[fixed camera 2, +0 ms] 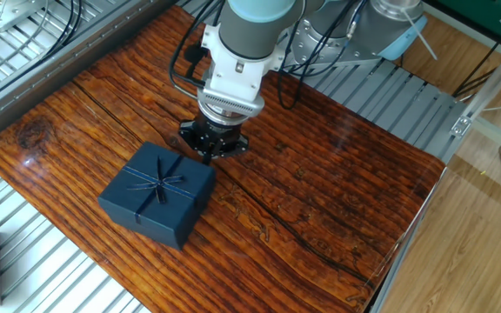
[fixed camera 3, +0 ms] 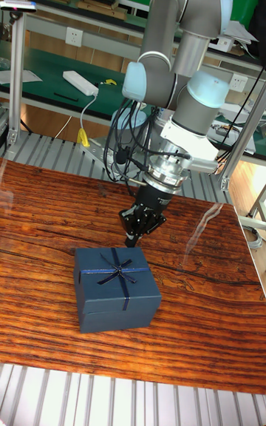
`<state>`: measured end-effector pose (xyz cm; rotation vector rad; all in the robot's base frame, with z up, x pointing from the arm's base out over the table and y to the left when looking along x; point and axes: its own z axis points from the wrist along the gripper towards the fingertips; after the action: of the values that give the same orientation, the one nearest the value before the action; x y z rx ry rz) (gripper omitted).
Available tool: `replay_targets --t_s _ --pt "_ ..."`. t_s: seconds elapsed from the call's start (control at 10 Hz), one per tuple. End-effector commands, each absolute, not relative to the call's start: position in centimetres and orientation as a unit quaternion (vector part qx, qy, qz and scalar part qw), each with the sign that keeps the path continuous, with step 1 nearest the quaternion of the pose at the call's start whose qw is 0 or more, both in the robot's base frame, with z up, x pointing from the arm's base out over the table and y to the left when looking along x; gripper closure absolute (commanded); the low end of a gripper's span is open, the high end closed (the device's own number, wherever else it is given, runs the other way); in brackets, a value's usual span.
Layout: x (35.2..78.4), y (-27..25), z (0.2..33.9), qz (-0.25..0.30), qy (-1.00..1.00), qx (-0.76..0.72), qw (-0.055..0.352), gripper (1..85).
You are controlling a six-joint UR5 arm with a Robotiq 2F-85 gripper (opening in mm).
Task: Slide the outer casing onto the gift box
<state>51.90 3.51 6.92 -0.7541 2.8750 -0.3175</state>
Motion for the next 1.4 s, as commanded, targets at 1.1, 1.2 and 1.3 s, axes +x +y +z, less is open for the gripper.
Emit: replay_targets --t_s 1.1,1.2,1.3 --pt "52.9 4.0 7.8 -0.110 0.961 -0.241 0.081 84.7" --pt "52.8 4.0 7.9 -0.112 0.961 -0.241 0.077 84.7" --pt "52.7 4.0 7.9 -0.112 0.961 -0.243 0.075 84.7"
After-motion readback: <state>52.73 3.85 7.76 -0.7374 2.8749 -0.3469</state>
